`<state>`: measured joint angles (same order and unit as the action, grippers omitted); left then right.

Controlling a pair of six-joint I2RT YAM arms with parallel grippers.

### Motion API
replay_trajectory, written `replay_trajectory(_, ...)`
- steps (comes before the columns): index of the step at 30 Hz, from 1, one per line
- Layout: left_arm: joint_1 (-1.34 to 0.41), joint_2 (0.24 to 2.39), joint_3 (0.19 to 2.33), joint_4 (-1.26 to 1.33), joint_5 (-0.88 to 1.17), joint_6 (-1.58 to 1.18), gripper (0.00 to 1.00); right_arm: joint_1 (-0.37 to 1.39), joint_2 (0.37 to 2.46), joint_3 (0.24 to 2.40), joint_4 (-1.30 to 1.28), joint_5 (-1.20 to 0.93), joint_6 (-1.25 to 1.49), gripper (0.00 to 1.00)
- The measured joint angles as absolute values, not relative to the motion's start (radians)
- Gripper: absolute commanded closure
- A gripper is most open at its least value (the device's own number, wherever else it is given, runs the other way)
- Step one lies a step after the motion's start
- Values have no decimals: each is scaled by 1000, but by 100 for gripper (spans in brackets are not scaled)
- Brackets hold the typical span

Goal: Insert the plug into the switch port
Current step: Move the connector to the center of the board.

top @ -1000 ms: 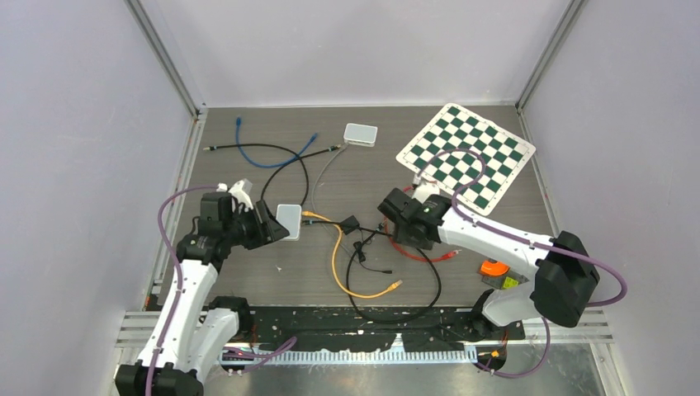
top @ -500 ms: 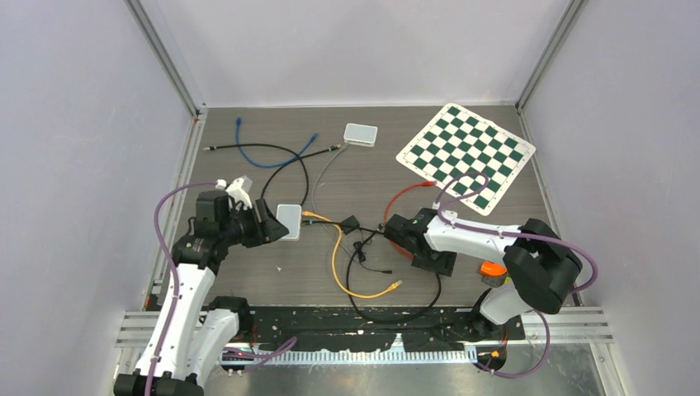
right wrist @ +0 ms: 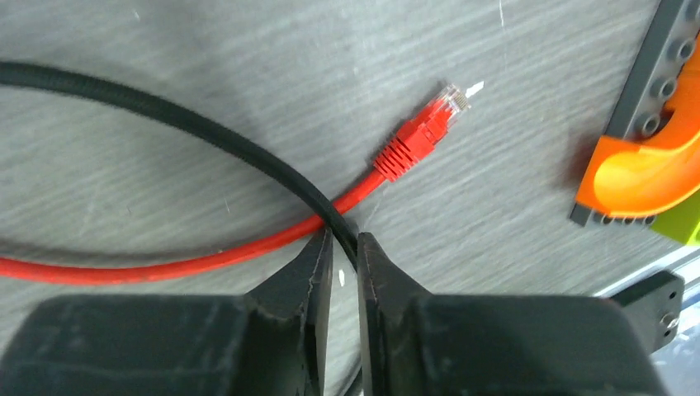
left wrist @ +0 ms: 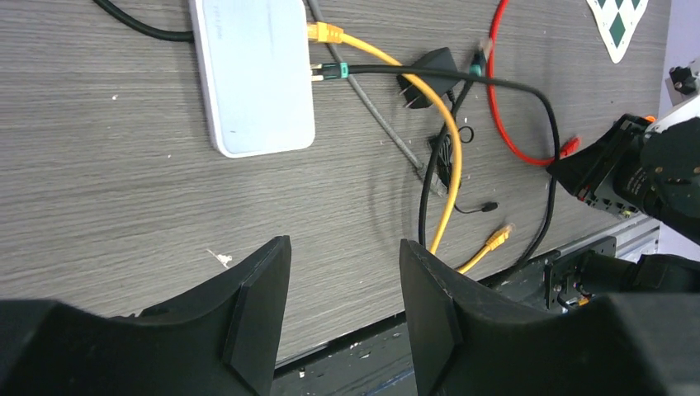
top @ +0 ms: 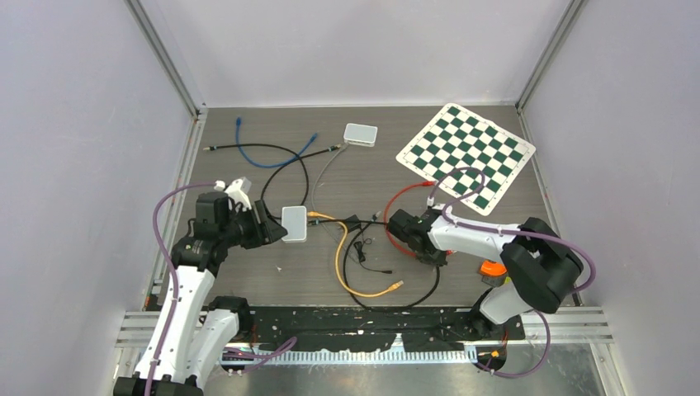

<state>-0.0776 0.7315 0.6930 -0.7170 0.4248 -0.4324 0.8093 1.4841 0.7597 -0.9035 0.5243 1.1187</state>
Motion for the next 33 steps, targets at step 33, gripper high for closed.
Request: replay_trajectory(33, -78, 740, 697, -757, 335, -439, 46, 685, 1277, 928, -559, 414, 387, 53)
